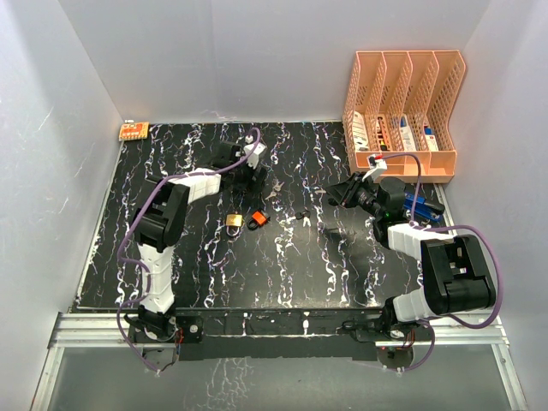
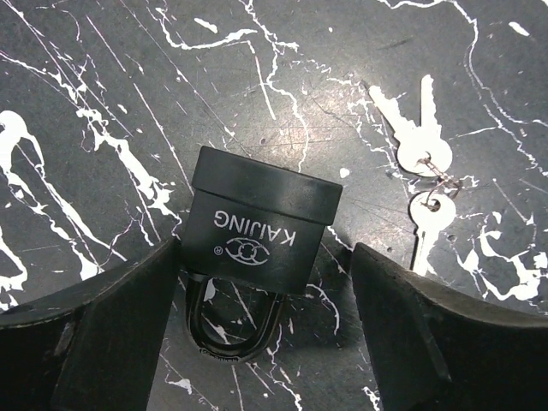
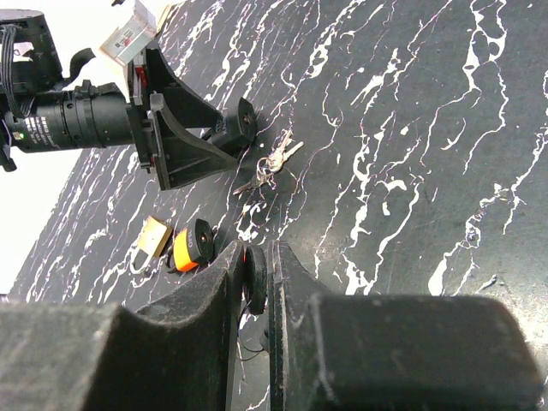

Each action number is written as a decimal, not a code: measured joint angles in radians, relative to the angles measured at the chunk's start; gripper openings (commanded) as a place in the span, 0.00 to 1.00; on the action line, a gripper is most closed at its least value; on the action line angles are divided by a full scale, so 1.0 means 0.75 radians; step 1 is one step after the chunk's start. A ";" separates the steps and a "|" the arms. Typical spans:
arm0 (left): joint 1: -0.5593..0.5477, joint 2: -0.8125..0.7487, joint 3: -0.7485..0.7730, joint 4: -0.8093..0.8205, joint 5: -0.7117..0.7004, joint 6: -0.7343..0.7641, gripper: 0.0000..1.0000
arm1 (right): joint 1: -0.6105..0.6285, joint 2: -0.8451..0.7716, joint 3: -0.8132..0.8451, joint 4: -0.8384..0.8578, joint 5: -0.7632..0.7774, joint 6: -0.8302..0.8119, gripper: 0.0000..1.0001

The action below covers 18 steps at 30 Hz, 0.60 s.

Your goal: Unlock with the key

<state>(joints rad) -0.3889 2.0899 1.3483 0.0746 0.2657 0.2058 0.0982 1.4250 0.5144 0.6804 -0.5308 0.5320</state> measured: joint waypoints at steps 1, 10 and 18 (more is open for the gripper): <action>-0.004 0.000 0.001 -0.003 -0.012 0.006 0.74 | 0.000 0.000 0.000 0.000 0.000 0.000 0.00; -0.017 0.000 0.000 -0.006 -0.057 0.025 0.48 | 0.006 0.000 0.000 0.000 0.000 -0.002 0.00; -0.019 0.000 0.000 -0.003 -0.061 0.025 0.58 | 0.009 0.007 0.000 0.001 -0.004 -0.004 0.00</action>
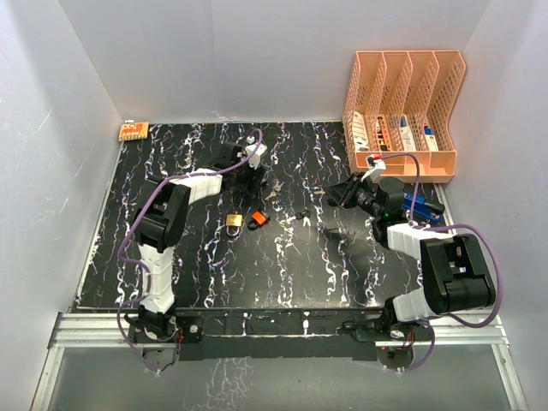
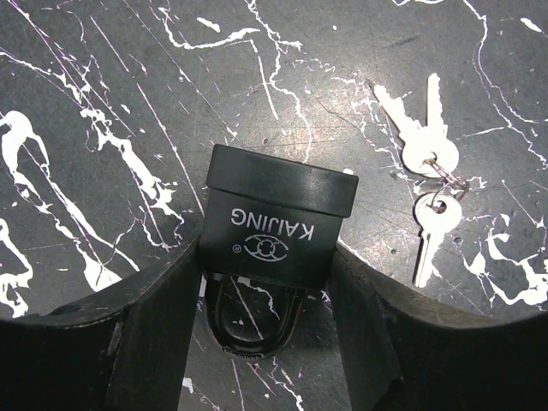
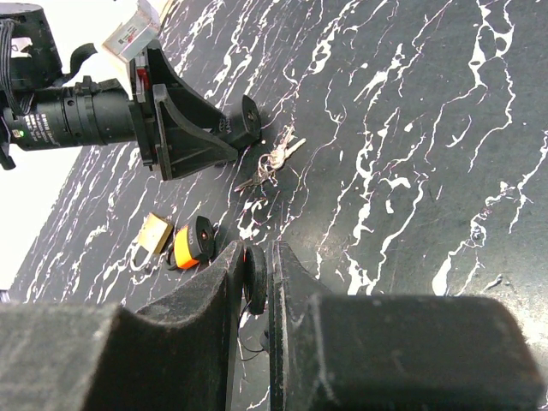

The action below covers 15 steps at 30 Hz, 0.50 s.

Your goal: Unlock with the key

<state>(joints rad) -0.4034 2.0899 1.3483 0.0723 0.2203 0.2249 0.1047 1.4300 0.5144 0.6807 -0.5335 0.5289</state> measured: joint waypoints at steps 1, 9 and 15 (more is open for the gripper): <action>0.000 0.000 0.000 0.000 -0.001 0.001 0.58 | 0.000 0.001 0.000 0.000 0.000 0.000 0.00; 0.000 0.010 0.009 0.003 0.001 0.002 0.59 | 0.007 0.015 0.001 0.001 -0.001 0.000 0.00; -0.003 0.022 0.025 0.004 0.002 0.005 0.58 | 0.008 0.022 0.002 0.001 -0.003 -0.001 0.00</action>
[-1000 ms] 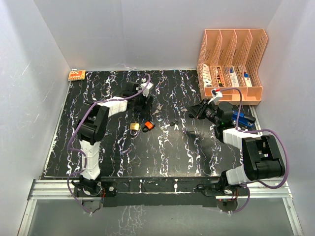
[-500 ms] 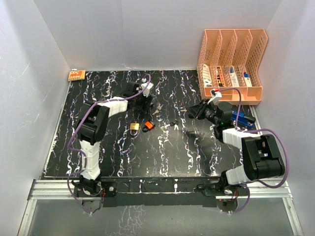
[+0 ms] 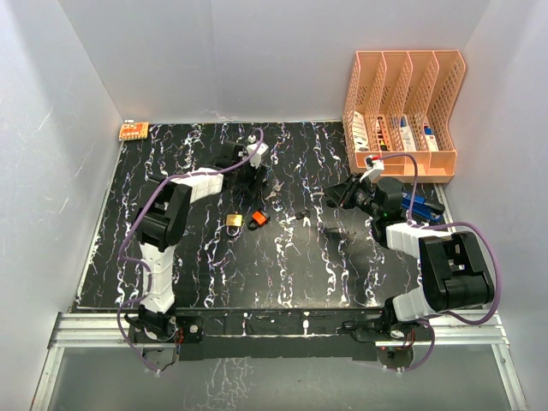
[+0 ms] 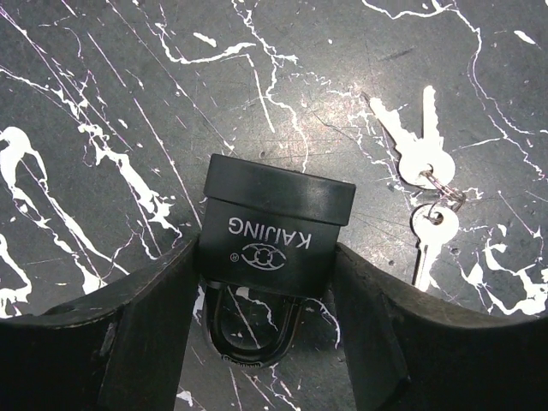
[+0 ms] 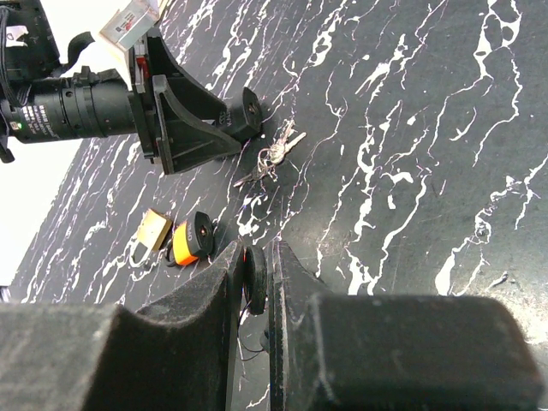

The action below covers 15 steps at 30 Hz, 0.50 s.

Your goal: Unlock with the key

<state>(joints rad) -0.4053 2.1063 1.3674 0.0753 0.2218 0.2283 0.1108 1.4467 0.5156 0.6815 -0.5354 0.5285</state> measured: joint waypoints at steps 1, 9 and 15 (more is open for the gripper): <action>-0.001 0.001 0.000 0.001 0.001 0.000 0.52 | 0.001 0.001 0.001 0.000 -0.002 0.000 0.00; -0.006 0.018 0.019 0.010 0.012 0.010 0.00 | 0.001 0.002 0.002 0.000 -0.008 -0.003 0.00; -0.006 0.011 0.007 0.030 0.030 0.004 0.00 | 0.011 0.002 0.028 -0.022 -0.008 -0.010 0.00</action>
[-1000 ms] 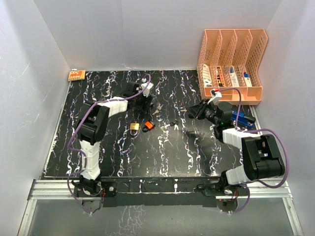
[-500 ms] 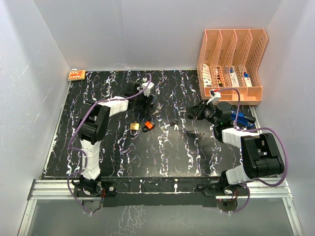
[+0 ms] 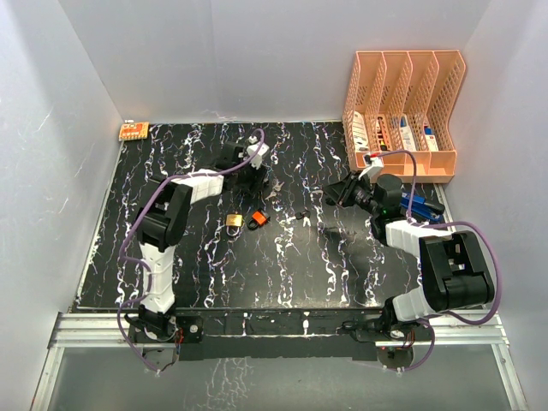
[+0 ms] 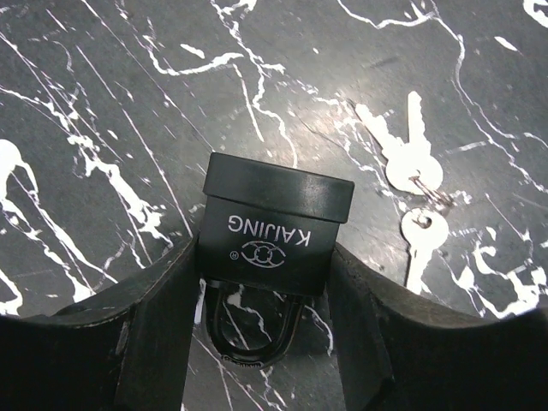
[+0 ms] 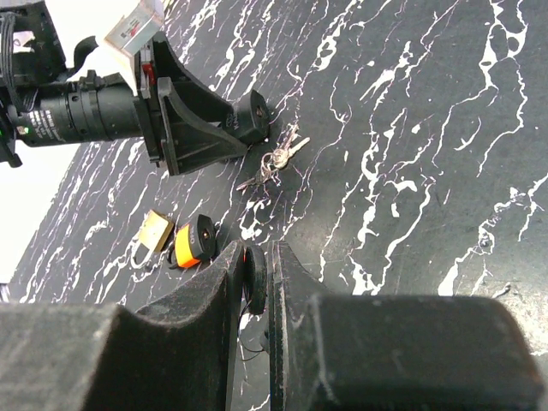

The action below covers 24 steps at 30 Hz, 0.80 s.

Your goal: Unlock with the key

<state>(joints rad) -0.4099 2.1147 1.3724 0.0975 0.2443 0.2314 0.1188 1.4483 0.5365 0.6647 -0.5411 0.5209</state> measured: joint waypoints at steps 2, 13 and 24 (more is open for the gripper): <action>0.000 -0.027 -0.053 0.040 0.013 -0.011 0.00 | 0.013 -0.001 0.022 -0.033 0.008 -0.014 0.00; -0.042 -0.555 -0.623 0.436 0.295 -0.148 0.00 | 0.187 -0.125 0.123 -0.284 0.116 -0.140 0.00; -0.077 -0.740 -1.029 1.079 0.525 -0.165 0.00 | 0.285 -0.274 0.200 -0.532 0.216 -0.174 0.00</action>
<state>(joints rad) -0.4679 1.5600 0.6006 0.9066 0.6384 0.1078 0.3325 1.2427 0.6865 0.2657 -0.3790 0.3901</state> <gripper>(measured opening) 0.527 0.140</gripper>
